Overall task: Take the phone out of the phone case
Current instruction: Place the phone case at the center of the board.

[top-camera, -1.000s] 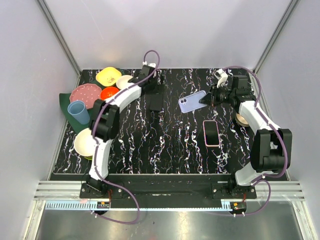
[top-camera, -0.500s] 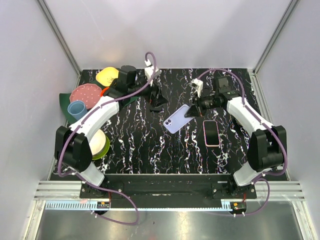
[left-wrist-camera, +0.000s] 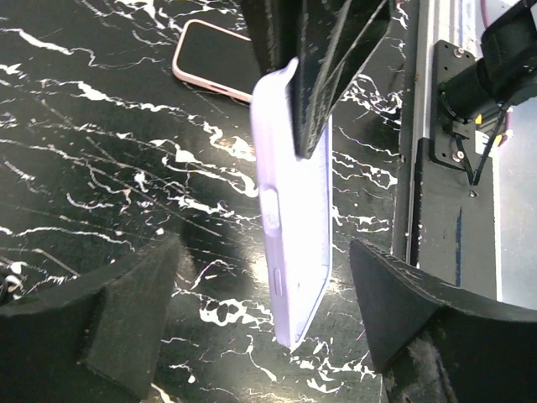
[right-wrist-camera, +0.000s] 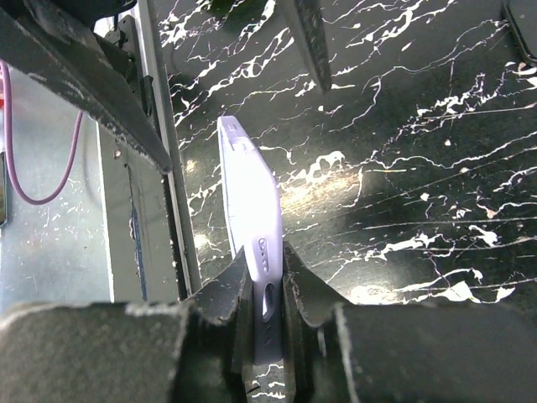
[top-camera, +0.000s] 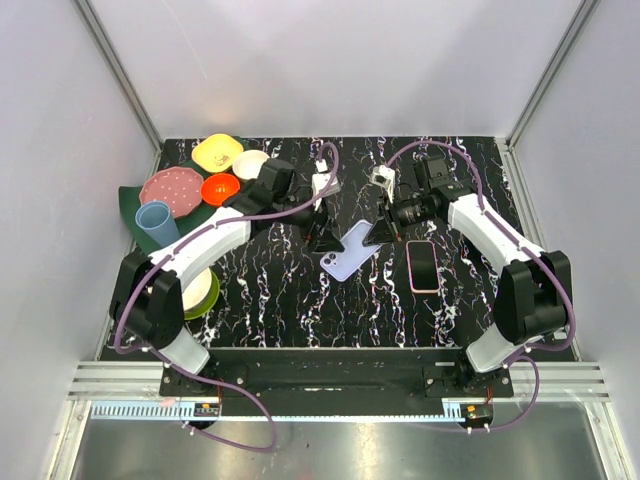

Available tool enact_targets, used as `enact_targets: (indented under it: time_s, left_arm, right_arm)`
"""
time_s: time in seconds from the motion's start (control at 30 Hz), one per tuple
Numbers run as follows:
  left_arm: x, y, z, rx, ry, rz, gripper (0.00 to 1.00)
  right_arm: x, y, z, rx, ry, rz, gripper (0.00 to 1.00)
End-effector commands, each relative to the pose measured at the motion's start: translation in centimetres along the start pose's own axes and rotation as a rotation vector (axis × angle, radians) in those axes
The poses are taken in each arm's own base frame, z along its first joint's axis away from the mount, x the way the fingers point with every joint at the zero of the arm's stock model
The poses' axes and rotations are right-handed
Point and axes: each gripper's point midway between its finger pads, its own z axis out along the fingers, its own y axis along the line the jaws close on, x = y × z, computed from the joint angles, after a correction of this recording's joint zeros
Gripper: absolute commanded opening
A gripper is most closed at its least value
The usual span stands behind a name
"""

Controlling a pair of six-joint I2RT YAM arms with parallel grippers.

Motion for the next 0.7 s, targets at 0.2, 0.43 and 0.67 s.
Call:
enact_targets:
  time_s: [0.2,0.43,0.67]
  left_arm:
    - [-0.3,-2.0,1.3,0.077,0.001,0.041,0.67]
    - [0.1,-1.5,2.0,0.068,0.017,0.027,0.43]
    - [0.6,-0.9,2.4,0.049,0.032,0.009,0.09]
  right_arm:
    - [-1.8,2.0,-0.4,-0.046,-0.033,-0.083,0.00]
    - [-1.4,1.6,-0.1,-0.039,-0.013,-0.083,0.00]
    - [-1.2,1.4,0.2,-0.034,-0.004,-0.082,0.02]
